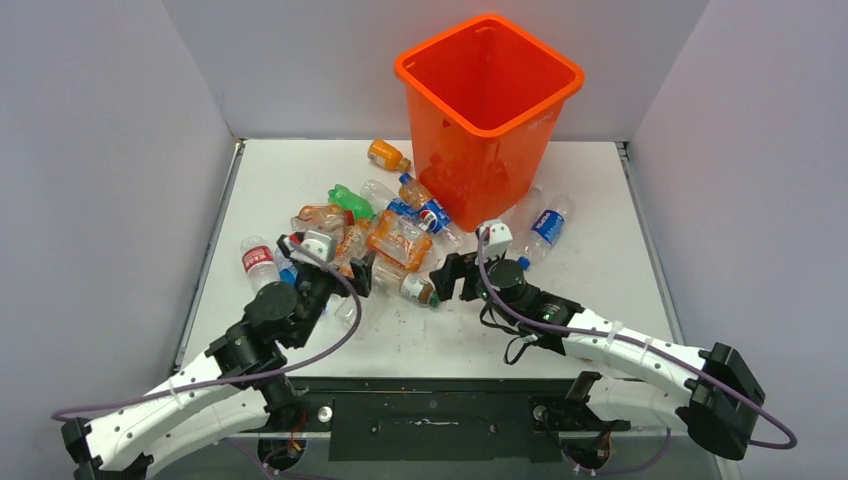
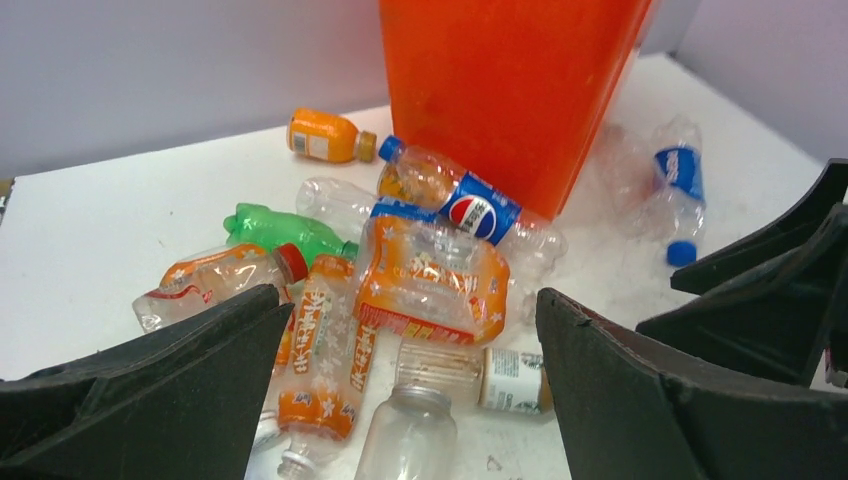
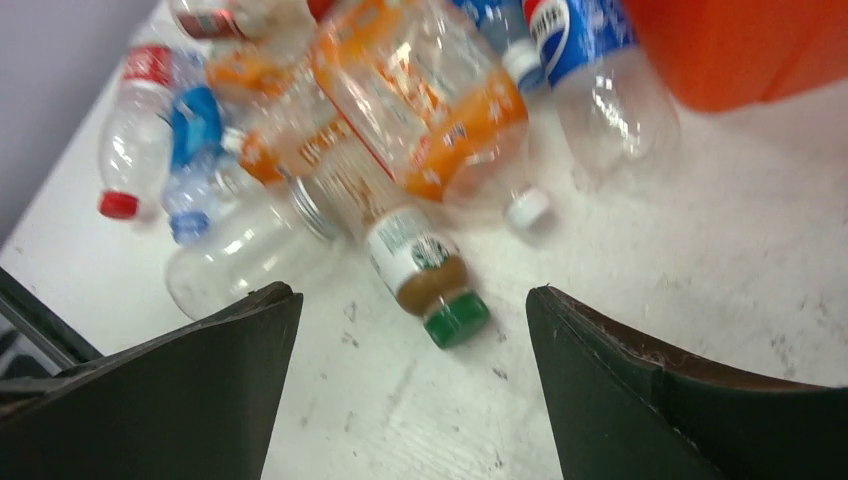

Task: Put the plastic bottles in the bin
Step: Place the plastic bottle in the trash bin.

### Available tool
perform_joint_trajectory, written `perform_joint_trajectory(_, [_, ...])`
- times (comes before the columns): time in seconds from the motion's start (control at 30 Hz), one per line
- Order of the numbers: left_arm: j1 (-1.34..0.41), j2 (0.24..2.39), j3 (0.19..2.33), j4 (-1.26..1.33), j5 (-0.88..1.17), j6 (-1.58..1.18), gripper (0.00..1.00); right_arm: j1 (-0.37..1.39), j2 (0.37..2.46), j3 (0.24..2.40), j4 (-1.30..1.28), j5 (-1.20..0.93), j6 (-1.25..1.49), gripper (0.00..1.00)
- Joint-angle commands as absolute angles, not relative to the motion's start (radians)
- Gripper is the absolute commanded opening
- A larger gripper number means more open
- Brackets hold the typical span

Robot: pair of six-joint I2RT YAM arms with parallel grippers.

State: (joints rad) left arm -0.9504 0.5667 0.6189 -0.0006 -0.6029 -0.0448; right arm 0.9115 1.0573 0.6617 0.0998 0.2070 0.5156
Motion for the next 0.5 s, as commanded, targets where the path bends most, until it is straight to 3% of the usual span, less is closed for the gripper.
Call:
perform_joint_trajectory(0.0, [-0.995, 0.721, 0.735, -0.216, -0.666, -0.008, 0.96, 0.922, 1.066, 0.583, 0.172, 0.149, 0.588, 0.86])
perform_joint_trajectory(0.2, [-0.987, 0.843, 0.779, -0.280, -0.670, -0.049, 0.96, 0.929, 1.236, 0.574, 0.225, 0.089, 0.513, 0.87])
perform_joint_trajectory(0.47, [-0.990, 0.772, 0.725, -0.196, -0.647, -0.021, 0.96, 0.978, 1.439, 0.642, 0.265, 0.151, 0.411, 0.88])
